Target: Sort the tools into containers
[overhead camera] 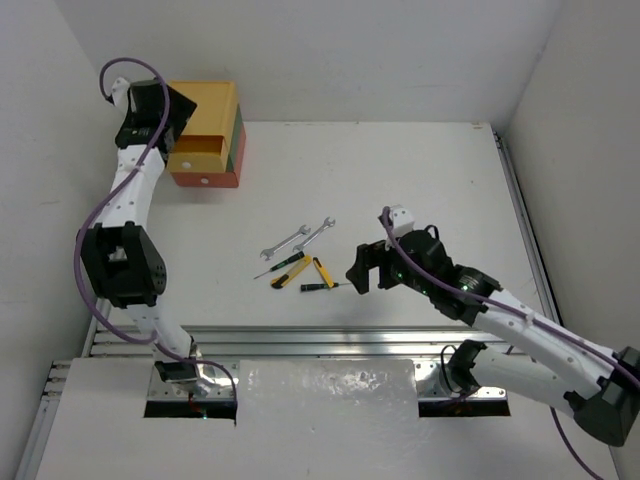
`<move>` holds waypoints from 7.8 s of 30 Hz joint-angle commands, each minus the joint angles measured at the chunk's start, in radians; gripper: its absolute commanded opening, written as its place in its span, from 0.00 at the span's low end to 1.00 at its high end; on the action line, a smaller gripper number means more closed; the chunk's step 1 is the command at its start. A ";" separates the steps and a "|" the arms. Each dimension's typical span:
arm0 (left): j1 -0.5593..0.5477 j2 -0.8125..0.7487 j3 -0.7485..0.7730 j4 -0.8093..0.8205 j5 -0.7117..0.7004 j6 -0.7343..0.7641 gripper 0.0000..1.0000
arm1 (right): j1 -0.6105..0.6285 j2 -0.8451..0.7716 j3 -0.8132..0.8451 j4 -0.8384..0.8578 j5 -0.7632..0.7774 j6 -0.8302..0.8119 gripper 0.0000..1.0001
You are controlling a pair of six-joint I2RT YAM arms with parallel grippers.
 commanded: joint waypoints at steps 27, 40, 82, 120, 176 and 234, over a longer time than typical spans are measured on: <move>0.002 -1.084 -0.820 -0.013 0.353 0.427 1.00 | 0.059 0.997 0.486 0.074 -0.372 -0.687 0.54; 0.001 -1.156 -0.911 -0.025 0.350 0.438 1.00 | 0.158 1.039 0.463 0.045 -0.332 -0.713 0.30; -0.893 -0.803 -0.938 0.720 0.612 0.199 0.53 | -0.164 0.076 0.055 0.792 -0.586 0.402 0.09; 0.078 -0.058 0.123 -0.191 0.256 -0.251 0.01 | -0.173 -0.087 0.095 0.087 -0.004 0.097 0.99; 0.030 -1.310 -0.945 0.022 0.290 0.391 1.00 | 0.044 1.402 1.135 -0.265 -0.441 -0.925 0.50; -0.338 -1.035 -1.280 0.932 0.793 -0.148 0.92 | -0.041 0.591 0.530 0.358 -0.576 -0.104 0.00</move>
